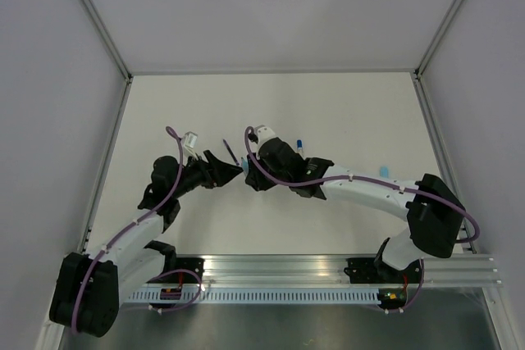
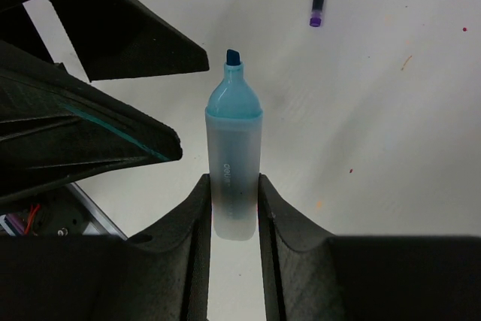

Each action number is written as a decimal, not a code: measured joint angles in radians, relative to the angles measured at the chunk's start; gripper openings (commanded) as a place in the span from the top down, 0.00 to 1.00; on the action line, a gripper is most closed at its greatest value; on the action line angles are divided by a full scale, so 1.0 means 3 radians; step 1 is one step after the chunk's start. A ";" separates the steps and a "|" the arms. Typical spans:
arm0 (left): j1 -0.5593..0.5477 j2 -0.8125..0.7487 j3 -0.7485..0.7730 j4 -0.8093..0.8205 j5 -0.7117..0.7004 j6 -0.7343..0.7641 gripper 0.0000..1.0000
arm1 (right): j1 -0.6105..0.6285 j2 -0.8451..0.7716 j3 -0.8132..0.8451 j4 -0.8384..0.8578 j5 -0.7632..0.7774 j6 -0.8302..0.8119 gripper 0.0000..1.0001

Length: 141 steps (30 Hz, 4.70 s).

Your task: Insert the pens into the pen caps

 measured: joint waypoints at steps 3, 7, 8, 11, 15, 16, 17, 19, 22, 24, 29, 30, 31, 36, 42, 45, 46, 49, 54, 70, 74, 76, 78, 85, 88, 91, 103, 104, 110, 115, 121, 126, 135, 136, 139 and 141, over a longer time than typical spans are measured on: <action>0.0000 -0.0025 -0.0013 0.0089 0.0031 -0.0023 0.19 | 0.0065 0.0000 0.0000 0.0042 0.0025 0.0028 1.00; 0.0000 -0.0024 -0.0013 0.0195 0.0048 -0.0050 0.24 | 0.0121 -0.0011 0.0000 0.0090 0.0051 0.0056 1.00; 0.0000 -0.0022 -0.0013 0.0216 0.0053 -0.0058 0.24 | 0.0131 -0.0018 0.0000 0.0107 0.0056 0.0061 1.00; -0.0006 0.0003 -0.0014 0.0272 0.0062 -0.0080 0.27 | 0.0156 -0.0036 0.0000 0.0165 0.0075 0.0083 1.00; -0.0006 0.0046 -0.0014 0.0319 0.0102 -0.0109 0.30 | 0.0201 -0.0060 0.0000 0.0247 0.0114 0.0108 1.00; -0.0008 0.0050 -0.0015 0.0327 0.0111 -0.0114 0.33 | 0.0212 -0.0061 0.0000 0.0264 0.0120 0.0113 1.00; -0.0013 0.0050 -0.0017 0.0334 0.0112 -0.0122 0.34 | 0.0221 -0.0062 0.0000 0.0277 0.0125 0.0117 1.00; -0.0022 0.0050 -0.0018 0.0343 0.0114 -0.0131 0.37 | 0.0245 -0.0062 0.0000 0.0296 0.0131 0.0120 1.00; -0.0029 0.0050 -0.0018 0.0374 0.0135 -0.0145 0.52 | 0.0267 -0.0062 0.0000 0.0312 0.0149 0.0132 1.00; -0.0039 0.0050 -0.0020 0.0431 0.0175 -0.0177 0.74 | 0.0277 -0.0061 0.0000 0.0318 0.0164 0.0135 1.00; -0.0058 0.0051 -0.0023 0.0593 0.0294 -0.0264 0.98 | 0.0291 -0.0050 0.0000 0.0327 0.0175 0.0132 0.72; -0.0055 0.0052 -0.0028 0.0604 0.0305 -0.0276 0.98 | 0.0291 -0.0051 0.0000 0.0333 0.0175 0.0122 0.65; -0.0055 0.0052 -0.0034 0.0622 0.0314 -0.0280 0.98 | 0.0292 -0.0051 -0.0001 0.0337 0.0173 0.0104 0.61; -0.0052 0.0056 -0.0120 0.0849 0.0543 -0.0412 0.98 | 0.0303 -0.0285 -0.0181 0.0384 0.0126 -0.0038 0.34; -0.0052 -0.0036 -0.0144 0.1137 0.0849 -0.0596 0.98 | 0.0306 -0.0909 -0.0553 0.0440 -0.0061 -0.0151 0.27; -0.0053 -0.0200 -0.0165 0.1272 0.0959 -0.0670 0.98 | 0.0308 -0.1167 -0.0786 0.0573 -0.0230 -0.0154 0.26; -0.0053 -0.0239 -0.0175 0.1305 0.0985 -0.0687 0.98 | 0.0308 -0.1222 -0.0861 0.0631 -0.0294 -0.0149 0.26; -0.0055 -0.0332 -0.0200 0.1409 0.1055 -0.0755 0.98 | 0.0308 -0.1232 -0.0983 0.0800 -0.0473 -0.0123 0.27; -0.0056 -0.0337 -0.0240 0.1630 0.1166 -0.0899 0.98 | 0.0308 -0.1096 -0.1019 0.1048 -0.0666 -0.0065 0.35; -0.0056 -0.0383 -0.0277 0.1806 0.1188 -0.1010 0.98 | 0.0310 -0.0881 -0.1378 0.2059 -0.1141 0.0261 0.81; -0.0058 -0.0415 -0.0280 0.1869 0.1222 -0.1038 0.61 | 0.0306 -0.0881 -0.1431 0.2178 -0.1172 0.0346 1.00; -0.0058 -0.0437 -0.0285 0.1896 0.1221 -0.1064 0.52 | 0.0312 -0.0886 -0.1431 0.2206 -0.1139 0.0350 1.00; -0.0057 -0.0454 -0.0299 0.1893 0.1221 -0.1071 0.49 | 0.0315 -0.0903 -0.1431 0.2229 -0.1092 0.0350 1.00; -0.0058 -0.0496 -0.0323 0.1893 0.1222 -0.1069 0.51 | 0.0315 -0.0935 -0.1377 0.2244 -0.1036 0.0351 1.00; -0.0058 -0.0496 -0.0323 0.1895 0.1222 -0.1069 0.53 | 0.0315 -0.0935 -0.1342 0.2256 -0.1036 0.0352 1.00; -0.0058 -0.0496 -0.0324 0.1895 0.1221 -0.1069 0.54 | 0.0315 -0.0933 -0.1319 0.2260 -0.1043 0.0354 1.00; -0.0099 -0.0406 -0.0347 0.2131 0.1240 -0.1073 0.98 | 0.0306 -0.0860 -0.1315 0.2323 -0.1061 0.0399 0.52; -0.0104 -0.0387 -0.0347 0.2139 0.1240 -0.1073 0.98 | 0.0308 -0.0857 -0.1311 0.2321 -0.1047 0.0392 0.45; -0.0122 -0.0348 -0.0346 0.1993 0.1235 -0.1050 0.98 | 0.0310 -0.0882 -0.1291 0.2146 -0.0931 0.0298 0.27; -0.0122 -0.0343 -0.0315 0.1643 0.1204 -0.0896 0.98 | 0.0313 -0.1319 -0.1498 0.1405 -0.0546 0.0159 0.24; -0.0126 -0.0343 -0.0037 0.0694 0.0886 -0.0351 0.98 | 0.0041 -0.1759 -0.1265 0.0216 0.0417 -0.0051 0.23; -0.0132 -0.0203 0.0019 0.0393 0.0745 -0.0127 0.98 | -0.1242 -0.1411 -0.0516 -0.0470 0.0642 -0.0134 0.18; -0.0159 -0.0018 0.0025 0.0285 0.0799 -0.0125 0.98 | -0.3054 -0.0641 -0.0120 -0.1193 0.0445 -0.0148 0.18; -0.0159 -0.0043 0.0028 0.0258 0.0797 -0.0122 0.98 | -0.3182 -0.0532 -0.0088 -0.1268 0.0409 -0.0182 0.19; -0.0159 -0.0112 0.0031 0.0234 0.0795 -0.0107 0.98 | -0.3485 -0.0224 -0.0006 -0.1420 0.0289 -0.0259 0.20; -0.0159 -0.0132 0.0042 0.0216 0.0793 -0.0099 0.98 | -0.3644 -0.0102 -0.0056 -0.1452 0.0228 -0.0298 0.20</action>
